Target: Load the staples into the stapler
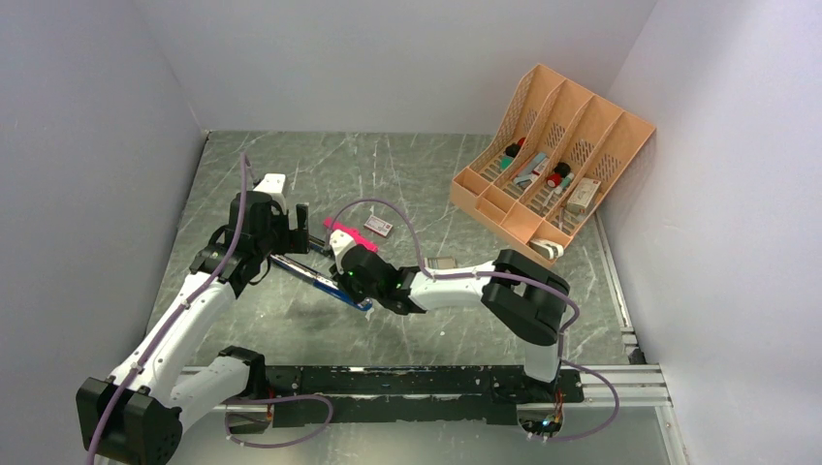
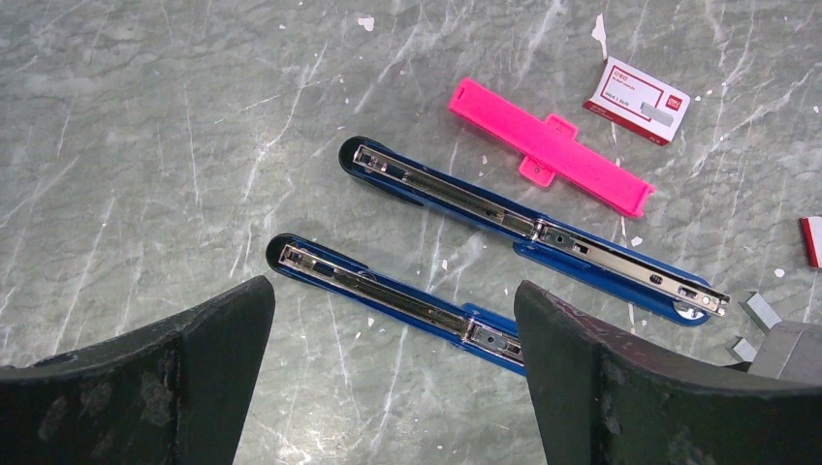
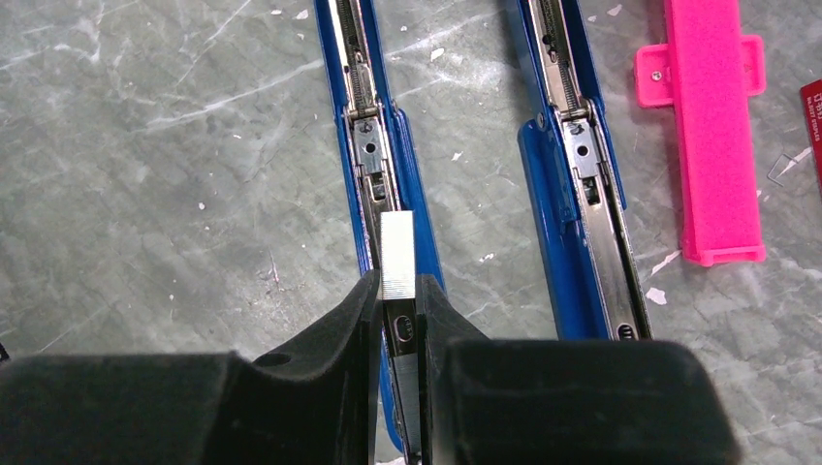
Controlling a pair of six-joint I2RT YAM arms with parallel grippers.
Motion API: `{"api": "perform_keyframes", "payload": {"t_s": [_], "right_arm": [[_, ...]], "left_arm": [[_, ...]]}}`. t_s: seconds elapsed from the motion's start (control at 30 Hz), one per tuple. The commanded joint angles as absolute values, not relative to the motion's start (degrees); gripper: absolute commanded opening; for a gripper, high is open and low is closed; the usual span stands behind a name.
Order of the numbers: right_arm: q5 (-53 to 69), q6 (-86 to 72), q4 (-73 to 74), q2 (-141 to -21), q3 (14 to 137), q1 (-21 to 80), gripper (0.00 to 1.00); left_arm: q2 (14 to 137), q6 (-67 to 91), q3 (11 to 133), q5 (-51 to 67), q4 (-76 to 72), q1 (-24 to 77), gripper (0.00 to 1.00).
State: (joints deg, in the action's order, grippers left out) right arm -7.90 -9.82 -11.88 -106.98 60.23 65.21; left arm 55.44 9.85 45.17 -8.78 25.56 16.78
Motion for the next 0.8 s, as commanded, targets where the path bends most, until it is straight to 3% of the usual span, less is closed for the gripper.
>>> {"api": "perform_keyframes", "payload": {"t_s": [0.0, 0.77], "right_arm": [[-6.5, -9.0, -10.0, -108.5, 62.1, 65.1, 0.0], [-4.3, -7.2, -3.4, -108.9, 63.9, 64.1, 0.0]], "left_arm": [[54.6, 9.5, 44.9, -8.0, 24.4, 17.0, 0.98], [54.6, 9.5, 44.9, -8.0, 24.4, 16.9, 0.98]]}}
